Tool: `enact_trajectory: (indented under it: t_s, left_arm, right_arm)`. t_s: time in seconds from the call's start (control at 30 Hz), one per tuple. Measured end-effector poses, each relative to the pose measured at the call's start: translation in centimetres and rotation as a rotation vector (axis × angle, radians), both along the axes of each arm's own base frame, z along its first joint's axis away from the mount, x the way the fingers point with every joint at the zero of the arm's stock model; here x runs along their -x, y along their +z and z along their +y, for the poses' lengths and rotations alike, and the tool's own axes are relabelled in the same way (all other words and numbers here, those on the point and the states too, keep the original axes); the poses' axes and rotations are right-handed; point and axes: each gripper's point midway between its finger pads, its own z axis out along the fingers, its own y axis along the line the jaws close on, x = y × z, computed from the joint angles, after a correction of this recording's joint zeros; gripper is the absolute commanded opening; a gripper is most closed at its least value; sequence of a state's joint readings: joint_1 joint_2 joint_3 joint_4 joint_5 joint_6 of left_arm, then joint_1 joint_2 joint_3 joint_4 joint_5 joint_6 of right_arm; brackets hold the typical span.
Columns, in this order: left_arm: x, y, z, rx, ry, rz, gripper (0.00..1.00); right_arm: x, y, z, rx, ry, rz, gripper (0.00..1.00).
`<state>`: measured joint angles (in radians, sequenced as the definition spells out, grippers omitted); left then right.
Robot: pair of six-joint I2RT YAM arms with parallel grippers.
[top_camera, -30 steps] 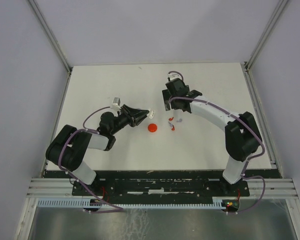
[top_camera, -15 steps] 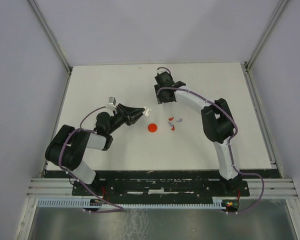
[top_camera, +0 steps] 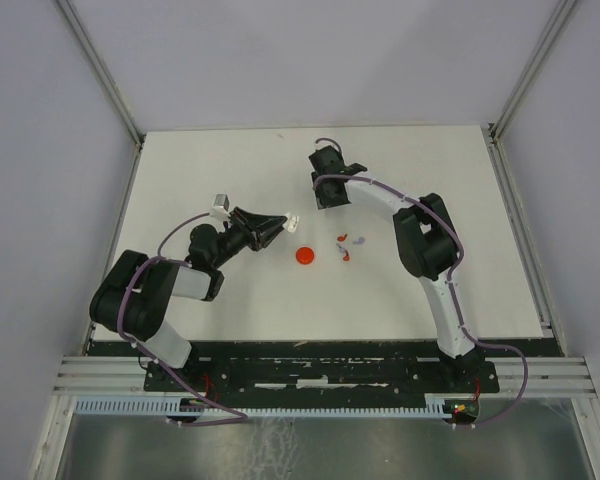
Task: Insert the wireless bluetooth earbuds into the charging case
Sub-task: Pick up the earbud from the center of the board.
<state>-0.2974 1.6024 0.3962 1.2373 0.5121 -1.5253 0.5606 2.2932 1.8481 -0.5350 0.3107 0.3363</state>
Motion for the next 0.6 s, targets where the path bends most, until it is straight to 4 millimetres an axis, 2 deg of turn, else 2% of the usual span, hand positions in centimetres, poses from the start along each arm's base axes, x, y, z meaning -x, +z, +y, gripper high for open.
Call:
enact_trajectory:
  t_s: [0.27, 0.6]
  left_arm:
    - [0.3, -0.1, -0.1, -0.001, -0.014, 0.004, 0.03]
    - [0.3, -0.1, 0.0, -0.001, -0.012, 0.004, 0.03]
  right_arm:
    - [-1.0, 0.3, -0.3, -0.011, -0.015, -0.016, 0.56]
    - [-1.4, -0.9, -1.0, -0.010, -0.035, 0.004, 0.52]
